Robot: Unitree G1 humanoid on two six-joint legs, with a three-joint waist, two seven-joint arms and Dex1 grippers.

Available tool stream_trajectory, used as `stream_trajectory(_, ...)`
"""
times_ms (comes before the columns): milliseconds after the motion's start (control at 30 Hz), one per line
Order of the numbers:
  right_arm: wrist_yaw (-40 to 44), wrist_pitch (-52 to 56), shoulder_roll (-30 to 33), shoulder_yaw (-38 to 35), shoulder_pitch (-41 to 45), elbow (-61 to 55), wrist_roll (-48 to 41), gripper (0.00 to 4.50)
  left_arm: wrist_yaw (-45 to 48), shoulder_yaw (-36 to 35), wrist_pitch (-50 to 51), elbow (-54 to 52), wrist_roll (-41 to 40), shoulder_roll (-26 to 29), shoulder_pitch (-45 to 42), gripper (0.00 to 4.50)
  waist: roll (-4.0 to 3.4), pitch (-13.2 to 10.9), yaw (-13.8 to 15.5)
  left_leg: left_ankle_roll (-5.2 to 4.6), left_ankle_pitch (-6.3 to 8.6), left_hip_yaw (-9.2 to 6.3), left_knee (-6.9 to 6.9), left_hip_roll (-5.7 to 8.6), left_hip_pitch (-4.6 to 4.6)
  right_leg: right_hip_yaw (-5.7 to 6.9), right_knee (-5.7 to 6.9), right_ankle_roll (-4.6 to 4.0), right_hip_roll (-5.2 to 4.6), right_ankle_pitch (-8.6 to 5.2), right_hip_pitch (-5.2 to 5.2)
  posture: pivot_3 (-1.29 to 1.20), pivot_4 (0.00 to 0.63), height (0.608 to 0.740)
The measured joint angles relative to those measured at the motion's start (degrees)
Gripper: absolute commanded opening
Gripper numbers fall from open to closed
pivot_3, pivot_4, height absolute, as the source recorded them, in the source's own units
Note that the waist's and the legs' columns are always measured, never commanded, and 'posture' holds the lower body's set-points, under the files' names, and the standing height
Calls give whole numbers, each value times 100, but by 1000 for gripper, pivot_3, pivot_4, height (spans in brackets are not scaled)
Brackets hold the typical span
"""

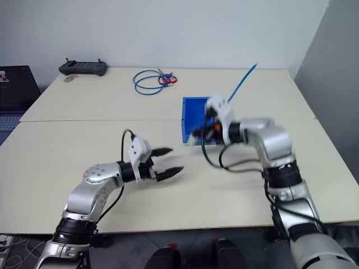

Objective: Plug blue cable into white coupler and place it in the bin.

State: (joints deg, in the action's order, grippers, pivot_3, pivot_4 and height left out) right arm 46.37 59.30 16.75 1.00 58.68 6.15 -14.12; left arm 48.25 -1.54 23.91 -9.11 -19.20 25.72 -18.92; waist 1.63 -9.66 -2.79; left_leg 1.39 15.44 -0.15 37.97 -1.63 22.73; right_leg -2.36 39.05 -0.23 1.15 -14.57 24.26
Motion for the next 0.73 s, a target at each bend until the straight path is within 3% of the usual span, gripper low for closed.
stream_trajectory(100,-611,-157,-189,-273,558,1109,38,149,-636,-332,559,-679,-283,-145,16,4478,2,1,15,0,1,4,-3,7,-1,-2,-7,-1,-8,0,-6,0,150,740)
stream_trajectory(167,-1092,-582,-258,-333,816,2290,226,858,-1004,-414,899,-1081,-467,-232,29,4500,2,0,41,0,1,11,-2,21,2,-5,-10,1,-20,1,-6,0,150,740)
stream_trajectory(333,-1272,-1417,-364,-296,1156,3762,405,1932,-1385,-398,1146,-1283,-544,-282,136,4500,2,-5,55,-1,2,25,-1,27,13,-16,-17,9,-24,6,3,0,150,740)
stream_trajectory(633,-1154,-2067,-159,-137,1521,4218,632,4007,-2046,-580,1393,-1055,-718,-537,60,4500,2,-6,88,0,1,20,1,22,13,-11,-13,9,-21,5,5,0,150,740)
stream_trajectory(733,-909,-2018,175,29,1330,3687,654,4007,-2301,-772,1440,-744,-769,-657,-105,4500,3,-8,100,0,1,19,2,23,15,-10,-13,9,-21,5,5,0,150,740)
